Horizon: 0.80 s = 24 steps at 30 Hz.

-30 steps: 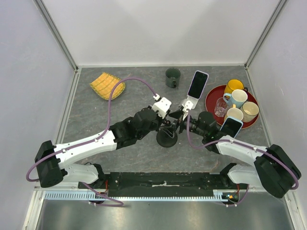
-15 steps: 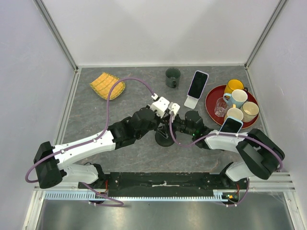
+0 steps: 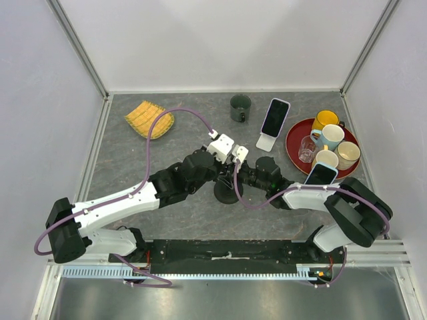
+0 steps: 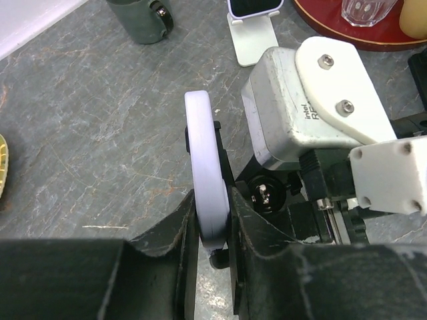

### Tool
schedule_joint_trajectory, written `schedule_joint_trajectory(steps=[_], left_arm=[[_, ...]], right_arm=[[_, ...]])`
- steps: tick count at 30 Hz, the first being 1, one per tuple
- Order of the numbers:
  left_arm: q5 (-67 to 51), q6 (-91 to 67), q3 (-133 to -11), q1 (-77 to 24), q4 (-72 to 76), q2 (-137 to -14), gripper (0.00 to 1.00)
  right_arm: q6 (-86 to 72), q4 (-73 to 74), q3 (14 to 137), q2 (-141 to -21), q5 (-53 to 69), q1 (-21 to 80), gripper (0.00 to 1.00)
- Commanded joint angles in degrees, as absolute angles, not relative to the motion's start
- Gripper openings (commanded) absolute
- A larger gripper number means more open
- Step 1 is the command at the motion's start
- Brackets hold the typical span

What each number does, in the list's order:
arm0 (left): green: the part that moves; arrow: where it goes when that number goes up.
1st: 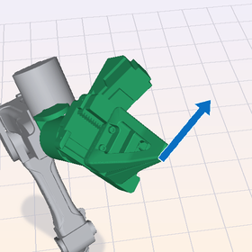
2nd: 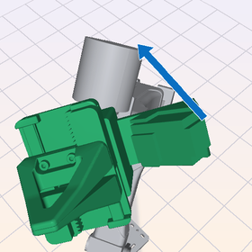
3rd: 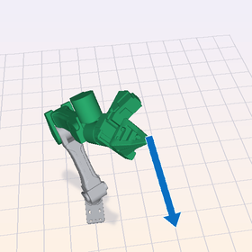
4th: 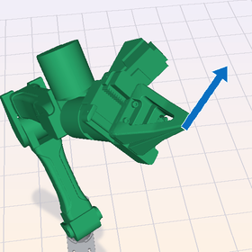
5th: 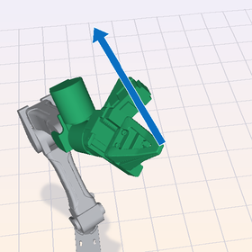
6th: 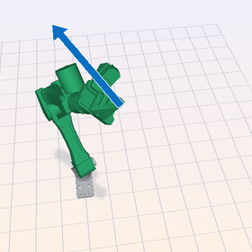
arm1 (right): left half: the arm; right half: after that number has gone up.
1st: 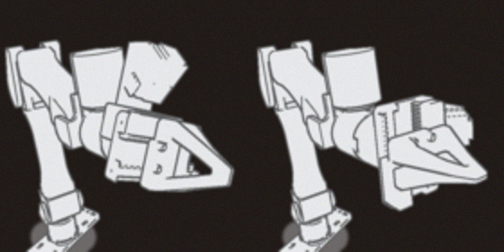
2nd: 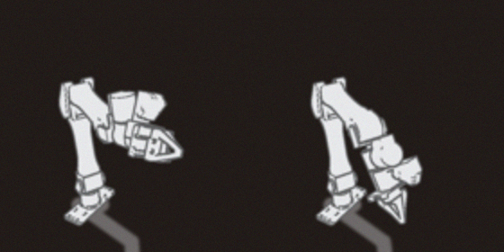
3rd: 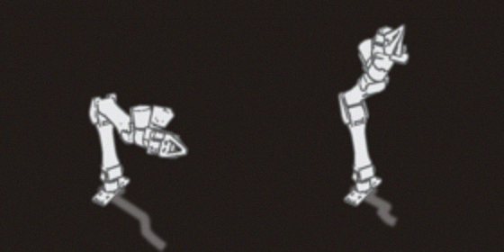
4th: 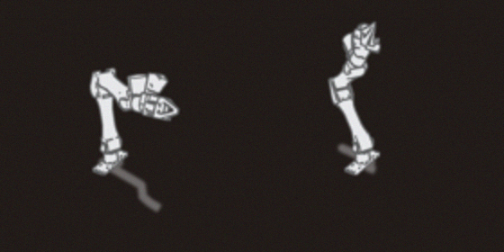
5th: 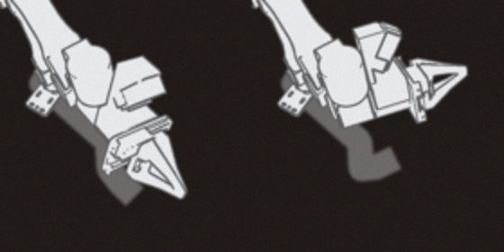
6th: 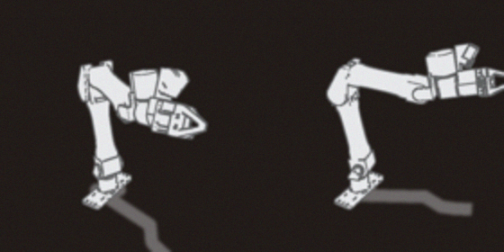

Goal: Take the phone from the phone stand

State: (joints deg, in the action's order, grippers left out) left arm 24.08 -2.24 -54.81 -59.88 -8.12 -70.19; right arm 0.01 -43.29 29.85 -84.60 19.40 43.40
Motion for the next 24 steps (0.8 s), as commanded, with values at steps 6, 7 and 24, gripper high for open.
schedule_joint_trajectory(steps=[6, 7, 24], left_arm=[[23.29, -2.29, -55.02, -60.91, -3.52, -69.26, 0.4], [23.73, -2.29, -55.02, -60.91, -3.25, -69.34, 0.43], [38.23, -8.34, -53.88, -60.91, -2.37, -70.66, 0.51]], right_arm=[[-0.7, -47.99, 28.04, -86.4, 19.51, 45.35, 0.0], [-0.53, -47.81, 28.04, -86.31, 19.34, 45.61, 0.0], [-1.31, -50.01, 26.81, -85.87, 16.7, 47.46, 0.0]])
